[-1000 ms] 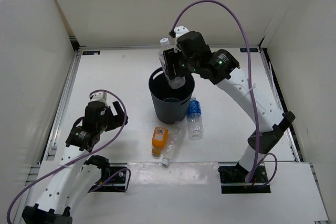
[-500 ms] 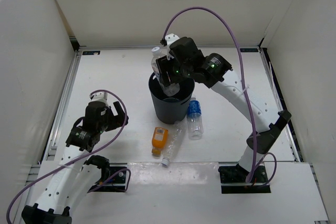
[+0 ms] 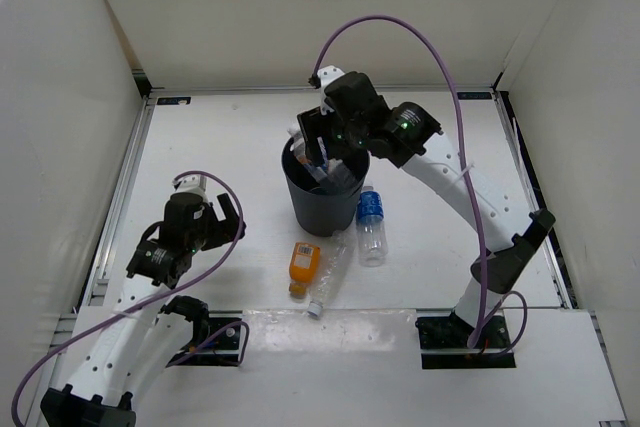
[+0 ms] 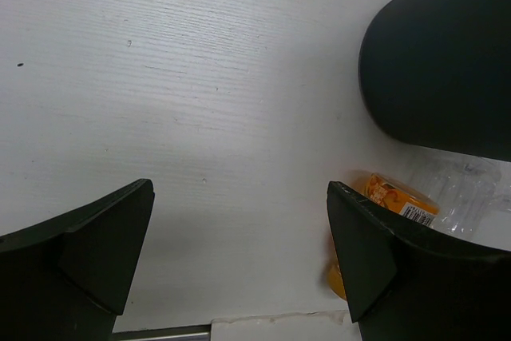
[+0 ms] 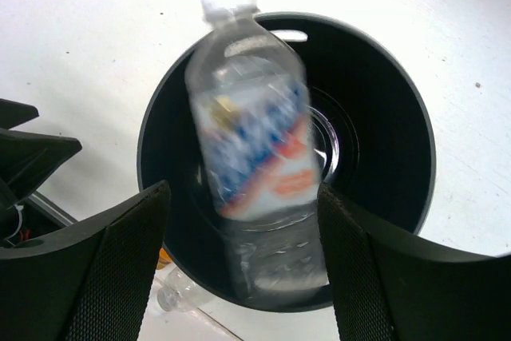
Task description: Put the plastic bottles in the bin
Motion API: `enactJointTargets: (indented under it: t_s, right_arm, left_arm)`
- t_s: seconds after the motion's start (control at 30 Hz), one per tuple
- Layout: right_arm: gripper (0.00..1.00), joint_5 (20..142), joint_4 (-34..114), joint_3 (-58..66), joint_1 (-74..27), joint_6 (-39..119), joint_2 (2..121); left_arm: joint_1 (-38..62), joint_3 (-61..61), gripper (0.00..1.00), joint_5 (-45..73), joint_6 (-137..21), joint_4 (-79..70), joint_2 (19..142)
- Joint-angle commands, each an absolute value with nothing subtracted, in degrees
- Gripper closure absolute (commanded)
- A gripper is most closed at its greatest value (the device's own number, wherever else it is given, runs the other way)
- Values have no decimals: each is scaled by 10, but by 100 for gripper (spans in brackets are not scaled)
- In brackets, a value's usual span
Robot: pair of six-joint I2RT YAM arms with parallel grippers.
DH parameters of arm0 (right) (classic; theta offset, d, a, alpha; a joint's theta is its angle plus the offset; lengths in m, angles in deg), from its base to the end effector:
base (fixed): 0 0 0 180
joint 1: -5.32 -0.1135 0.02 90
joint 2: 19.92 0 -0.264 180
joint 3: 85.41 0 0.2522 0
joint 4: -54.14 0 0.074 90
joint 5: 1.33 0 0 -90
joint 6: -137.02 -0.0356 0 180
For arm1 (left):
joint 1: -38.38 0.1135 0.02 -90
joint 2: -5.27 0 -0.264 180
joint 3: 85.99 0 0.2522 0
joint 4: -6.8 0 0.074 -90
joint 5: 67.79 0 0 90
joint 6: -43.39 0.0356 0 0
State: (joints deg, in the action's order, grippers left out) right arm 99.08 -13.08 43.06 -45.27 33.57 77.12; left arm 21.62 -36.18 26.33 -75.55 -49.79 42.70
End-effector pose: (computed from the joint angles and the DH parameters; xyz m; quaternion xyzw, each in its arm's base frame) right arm 0.2310 0.2710 0.4433 -0.2431 0.8535 0.1721 0.4275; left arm 0.1302 -0.0365 0.2517 -0.1116 0.9139 -0.1205 0.3711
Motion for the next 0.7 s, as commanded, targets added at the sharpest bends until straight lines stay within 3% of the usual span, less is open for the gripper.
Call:
enactJointTargets:
  t_s: [0.0,0.07,0.1,0.2,0.37,0.53,0.67]
  right_arm:
    - [22,1001,-104,424,-448,332,737]
    - [22,1004,-97,422,-442,332,732]
    - [14,1014,-95,421,-436,335,721]
    - [10,1040,-87,414,-423,332,697]
    - [10,1054,-28,336,-358,272,626]
    - [10,871,49,185,-190,163,536]
    - [10,868,55,126,-176,156,488]
  left_arm:
    - [212,-359,0,272,-754,-490,429]
    - [211,-358,0,273,-754,-490,430]
    - [211,-358,0,272,-754,-490,429]
    - [211,-359,0,273,-755,-489,430]
    - [206,-360,0,270,-753,-490,431]
    - [190,-365,0,210,-731,-452,438]
    - [151,-389,0,158,-716,-399,466]
